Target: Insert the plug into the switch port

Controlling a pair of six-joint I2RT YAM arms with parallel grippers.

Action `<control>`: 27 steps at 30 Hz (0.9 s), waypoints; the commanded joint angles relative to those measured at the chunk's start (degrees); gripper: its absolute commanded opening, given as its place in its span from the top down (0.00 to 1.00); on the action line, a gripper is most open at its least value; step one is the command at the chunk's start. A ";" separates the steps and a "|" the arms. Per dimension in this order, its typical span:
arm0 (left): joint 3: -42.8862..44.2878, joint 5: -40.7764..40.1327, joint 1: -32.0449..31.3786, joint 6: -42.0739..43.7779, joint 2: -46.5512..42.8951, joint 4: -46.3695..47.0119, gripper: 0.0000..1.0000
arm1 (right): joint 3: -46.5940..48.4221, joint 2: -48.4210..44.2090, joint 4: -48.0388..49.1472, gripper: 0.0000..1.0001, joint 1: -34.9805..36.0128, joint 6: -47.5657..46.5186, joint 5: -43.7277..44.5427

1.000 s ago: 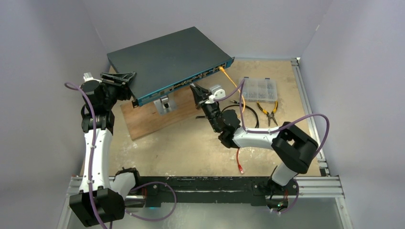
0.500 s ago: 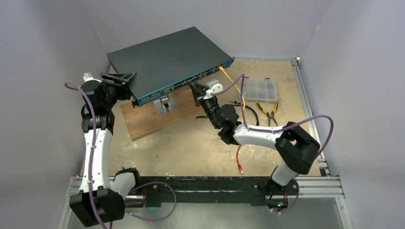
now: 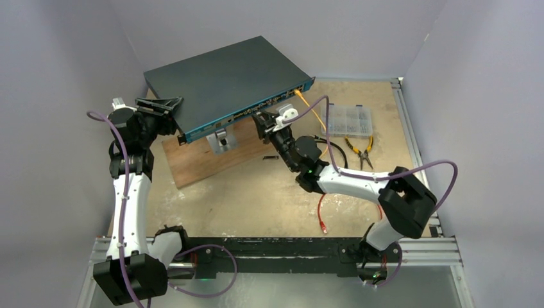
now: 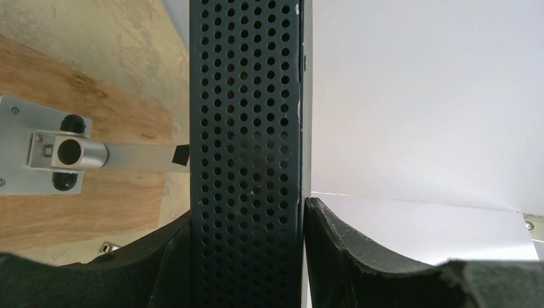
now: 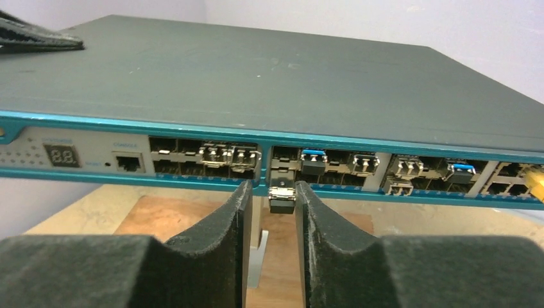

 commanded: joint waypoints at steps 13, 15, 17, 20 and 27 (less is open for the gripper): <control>-0.60 6.58 -2.80 1.58 -0.75 0.77 1.00 | 0.91 -14.24 -29.01 0.61 0.40 5.16 -7.90; -0.67 6.58 -2.80 1.56 -0.81 0.76 1.00 | 1.71 -14.30 -32.29 0.69 0.07 5.17 -8.22; -0.74 6.61 -2.81 1.56 -0.83 0.85 1.00 | 2.26 -14.39 -33.92 0.74 -0.58 5.55 -8.05; -0.84 6.68 -2.80 1.46 -0.83 1.09 1.00 | 2.56 -14.35 -34.17 0.76 -1.99 6.39 -8.37; -0.62 6.71 -2.80 1.42 -0.83 1.11 1.00 | 5.87 -13.06 -35.19 0.80 -5.36 7.76 -10.99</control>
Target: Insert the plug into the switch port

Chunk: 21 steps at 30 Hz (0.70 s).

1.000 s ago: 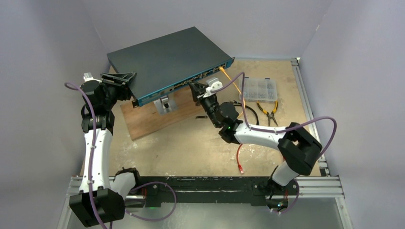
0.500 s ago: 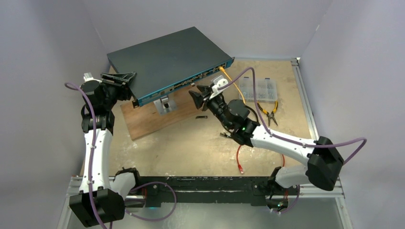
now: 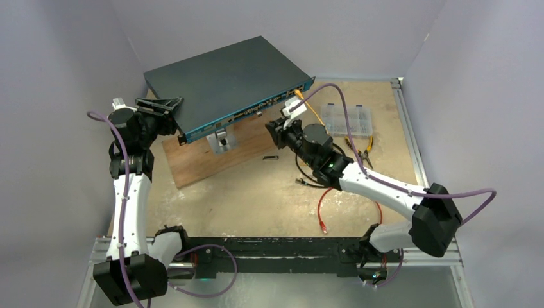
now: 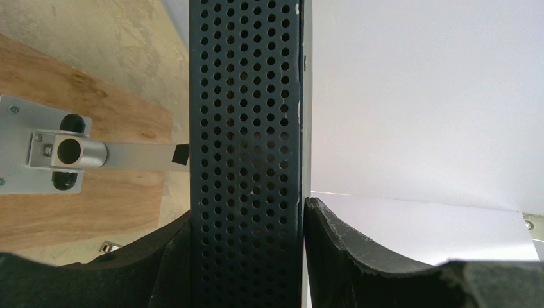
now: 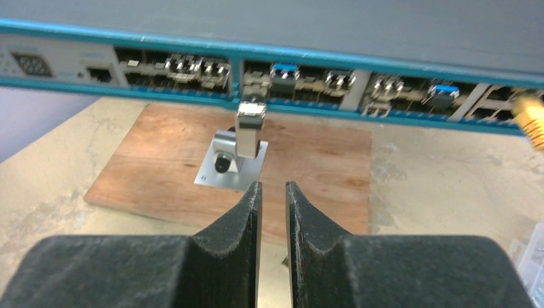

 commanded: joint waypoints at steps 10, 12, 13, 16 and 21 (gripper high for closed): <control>-0.45 6.95 -2.72 1.32 -0.72 1.14 1.00 | 7.17 1.65 1.51 0.81 -1.42 2.24 -5.39; -0.19 6.94 -2.84 1.33 -0.70 1.04 1.00 | 7.45 2.13 1.75 0.81 -1.42 2.40 -5.42; -0.13 6.90 -2.82 1.34 -0.68 0.99 1.00 | 7.49 2.37 1.90 0.82 -1.42 2.45 -5.23; -0.10 6.90 -2.81 1.45 -0.70 0.94 1.00 | 7.50 2.73 2.50 0.83 -1.42 2.65 -5.03; -0.18 6.80 -2.87 1.43 -0.70 0.94 1.00 | 7.67 3.27 3.27 0.85 -1.46 2.83 -4.34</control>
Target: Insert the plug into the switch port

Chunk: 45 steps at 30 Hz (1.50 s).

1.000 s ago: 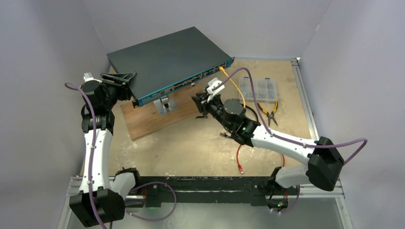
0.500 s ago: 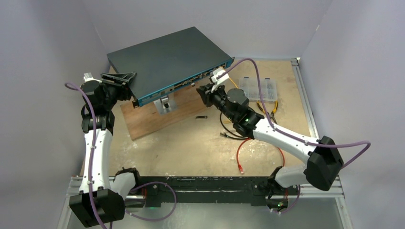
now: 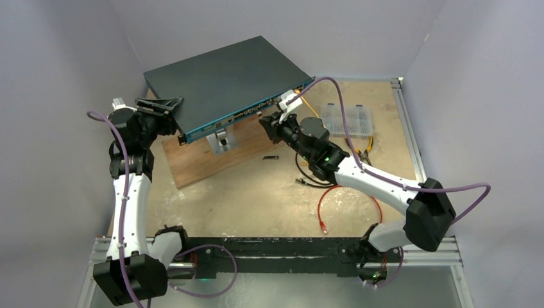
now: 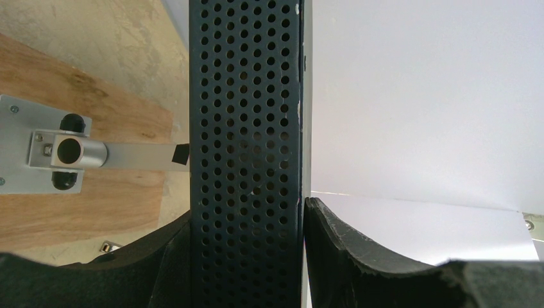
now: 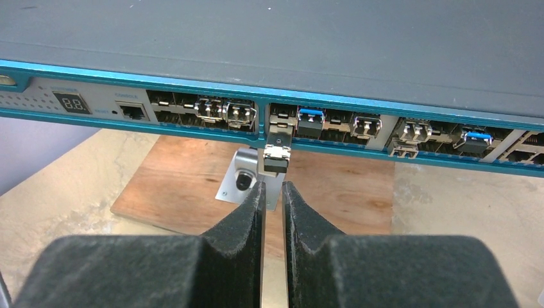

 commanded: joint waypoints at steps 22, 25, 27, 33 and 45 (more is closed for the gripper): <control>0.04 6.85 -2.87 1.55 -0.81 0.70 1.00 | 4.88 2.57 4.60 1.00 -0.18 0.28 1.32; -0.05 6.83 -3.00 1.54 -0.77 0.70 1.00 | 5.06 3.10 4.95 1.00 -0.18 0.31 1.14; -0.07 6.82 -2.96 1.60 -0.85 0.68 1.00 | 5.21 3.43 5.14 1.00 -0.18 0.35 0.81; -0.15 6.81 -3.07 1.72 -0.94 0.61 1.00 | 6.55 4.72 5.78 1.00 -0.18 0.45 0.51; 0.06 7.14 -3.35 2.11 -1.29 0.21 1.00 | 9.15 9.31 6.70 1.00 -0.22 1.08 -1.43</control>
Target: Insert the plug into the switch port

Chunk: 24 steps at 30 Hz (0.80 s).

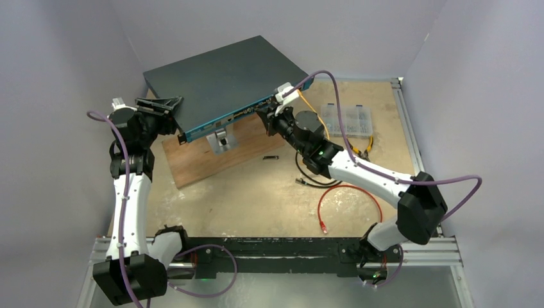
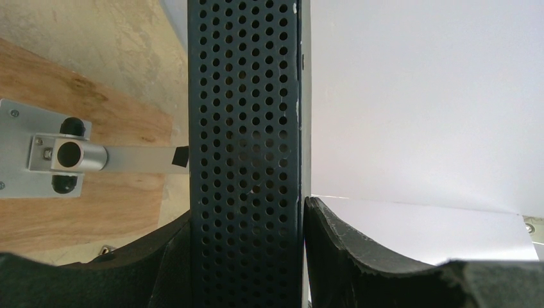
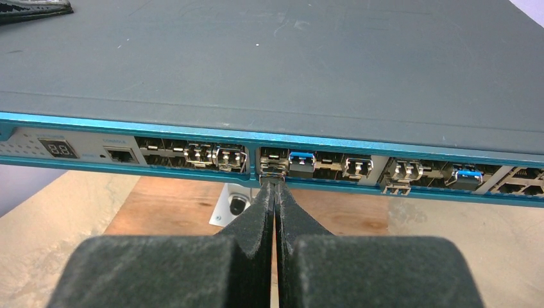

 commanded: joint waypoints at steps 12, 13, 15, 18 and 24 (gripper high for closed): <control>0.81 8.16 -3.55 3.22 -2.00 -1.03 1.00 | 6.66 9.24 4.61 1.00 0.00 1.39 -5.44; 0.95 8.19 -3.61 3.37 -2.00 -1.14 1.00 | 6.72 9.66 4.85 1.00 -0.02 1.48 -5.63; 1.07 8.30 -3.74 3.46 -2.13 -1.25 1.00 | 6.76 10.39 5.58 1.00 -0.01 1.73 -6.04; 1.07 8.38 -3.94 3.77 -2.34 -1.58 1.00 | 6.59 11.23 7.24 1.00 -0.04 1.85 -6.87; 1.05 8.41 -4.23 4.10 -2.79 -1.87 1.00 | 6.89 12.56 8.23 1.00 0.00 1.92 -7.10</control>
